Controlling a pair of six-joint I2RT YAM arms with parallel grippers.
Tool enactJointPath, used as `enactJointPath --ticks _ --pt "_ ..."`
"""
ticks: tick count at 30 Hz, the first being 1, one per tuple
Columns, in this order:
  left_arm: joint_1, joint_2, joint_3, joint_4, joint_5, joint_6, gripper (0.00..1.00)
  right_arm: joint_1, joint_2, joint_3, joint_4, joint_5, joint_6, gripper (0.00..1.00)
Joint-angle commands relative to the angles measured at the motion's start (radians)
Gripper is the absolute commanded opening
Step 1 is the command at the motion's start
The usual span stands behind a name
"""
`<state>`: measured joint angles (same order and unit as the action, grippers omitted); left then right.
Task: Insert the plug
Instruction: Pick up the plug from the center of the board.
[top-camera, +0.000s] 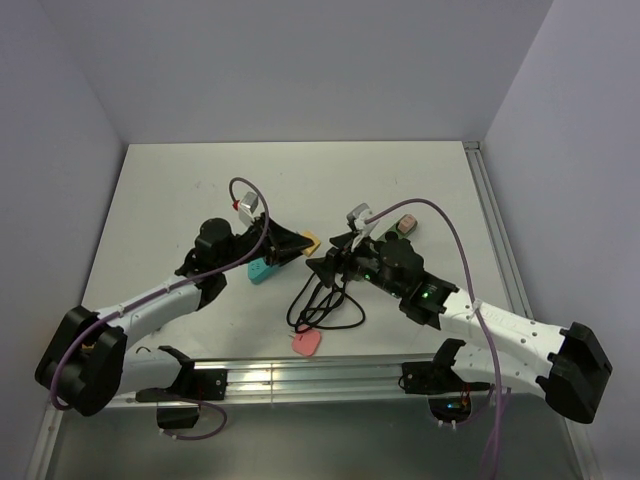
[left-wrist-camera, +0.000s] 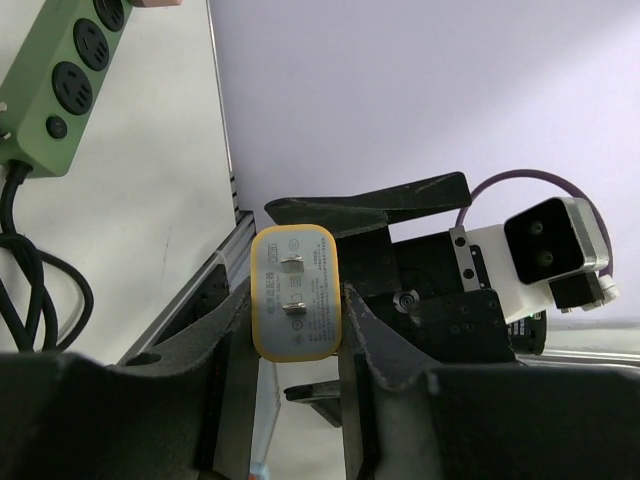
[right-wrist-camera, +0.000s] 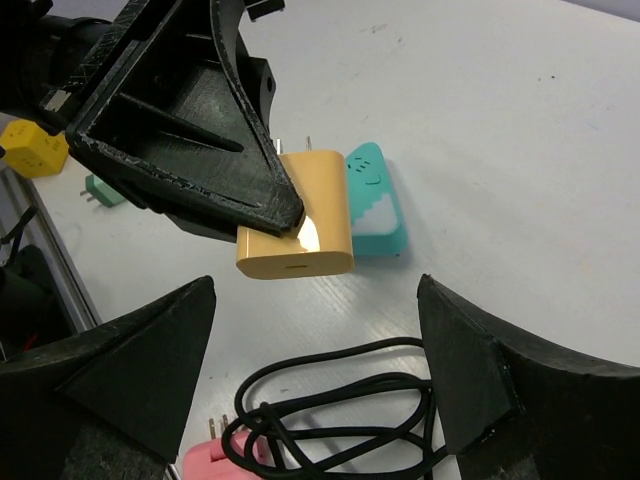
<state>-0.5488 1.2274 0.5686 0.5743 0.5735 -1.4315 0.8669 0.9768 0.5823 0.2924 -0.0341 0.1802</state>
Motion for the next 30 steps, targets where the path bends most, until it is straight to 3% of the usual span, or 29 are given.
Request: enactJointPath --ticks 1,26,30 --pt "0.007 0.0 -0.015 0.105 0.041 -0.04 0.0 0.012 0.008 0.025 0.068 0.011 -0.024 0.89" --pt "0.01 0.041 -0.026 0.159 0.085 -0.075 0.0 0.012 0.045 0.025 0.111 -0.001 -0.01 0.76" --pt "0.01 0.044 -0.026 0.171 0.088 -0.079 0.0 0.012 0.066 0.042 0.103 -0.016 -0.008 0.69"
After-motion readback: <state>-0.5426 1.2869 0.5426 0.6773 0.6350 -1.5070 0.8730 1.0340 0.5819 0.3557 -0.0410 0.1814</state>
